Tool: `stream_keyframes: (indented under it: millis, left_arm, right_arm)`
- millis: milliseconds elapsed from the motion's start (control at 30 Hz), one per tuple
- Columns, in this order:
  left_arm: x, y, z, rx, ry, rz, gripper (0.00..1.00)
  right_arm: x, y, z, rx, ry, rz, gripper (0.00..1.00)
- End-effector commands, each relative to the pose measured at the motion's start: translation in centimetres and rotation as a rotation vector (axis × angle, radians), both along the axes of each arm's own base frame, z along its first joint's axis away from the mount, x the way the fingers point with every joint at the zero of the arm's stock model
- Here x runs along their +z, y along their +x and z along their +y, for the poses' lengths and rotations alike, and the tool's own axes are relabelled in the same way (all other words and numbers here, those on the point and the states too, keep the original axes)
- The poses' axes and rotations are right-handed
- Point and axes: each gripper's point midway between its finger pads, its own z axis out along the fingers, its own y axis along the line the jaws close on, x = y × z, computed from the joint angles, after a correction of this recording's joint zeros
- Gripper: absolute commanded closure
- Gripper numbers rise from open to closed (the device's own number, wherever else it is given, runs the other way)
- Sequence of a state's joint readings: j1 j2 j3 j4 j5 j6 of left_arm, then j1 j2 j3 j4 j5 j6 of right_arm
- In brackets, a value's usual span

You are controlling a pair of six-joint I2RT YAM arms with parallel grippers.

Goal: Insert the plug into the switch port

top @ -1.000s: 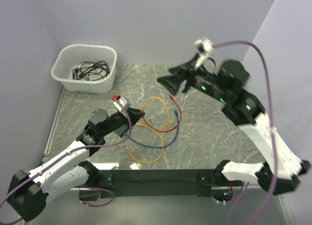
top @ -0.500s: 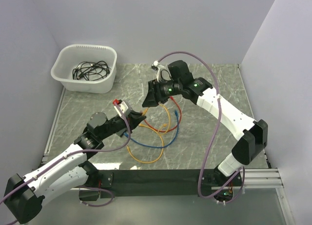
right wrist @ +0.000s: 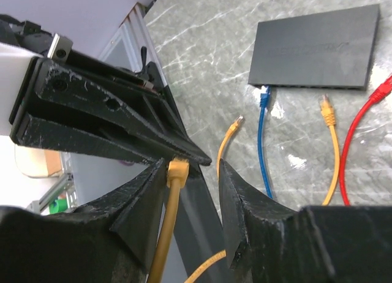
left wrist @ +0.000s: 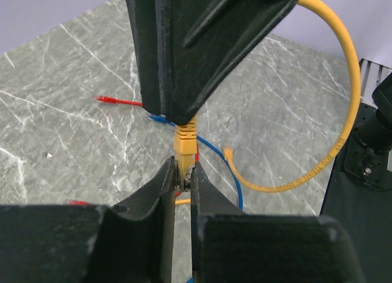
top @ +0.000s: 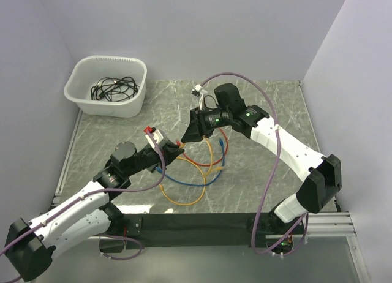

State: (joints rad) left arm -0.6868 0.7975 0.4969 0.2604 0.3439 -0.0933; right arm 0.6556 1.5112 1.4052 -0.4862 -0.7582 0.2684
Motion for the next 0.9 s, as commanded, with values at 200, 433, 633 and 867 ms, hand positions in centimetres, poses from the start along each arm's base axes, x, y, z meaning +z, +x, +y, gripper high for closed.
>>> stream_keyframes:
  millis: [200,433,633,867]
  left_arm:
    - [2.9,0.4,-0.4,-0.008,-0.045,-0.084,1.0]
    - [2.9,-0.1,-0.9,-0.048,-0.053,-0.083,1.0]
    - [2.6,-0.5,-1.2,-0.075,-0.048,-0.07,0.99]
    - [2.3,-0.6,-1.1,-0.072,-0.05,-0.067,0.99]
  right_arm:
    - [1.0,-2.1,-0.2,0.062,0.042,-0.022,0.68]
    - [0.5,-2.2,-0.1,0.038,0.059,-0.019,0.74]
    - [1.1,-1.3,0.6,-0.004,0.106,-0.022,0.77]
    - [1.3,-1.3,0.7,-0.007,0.114,-0.016,0.82]
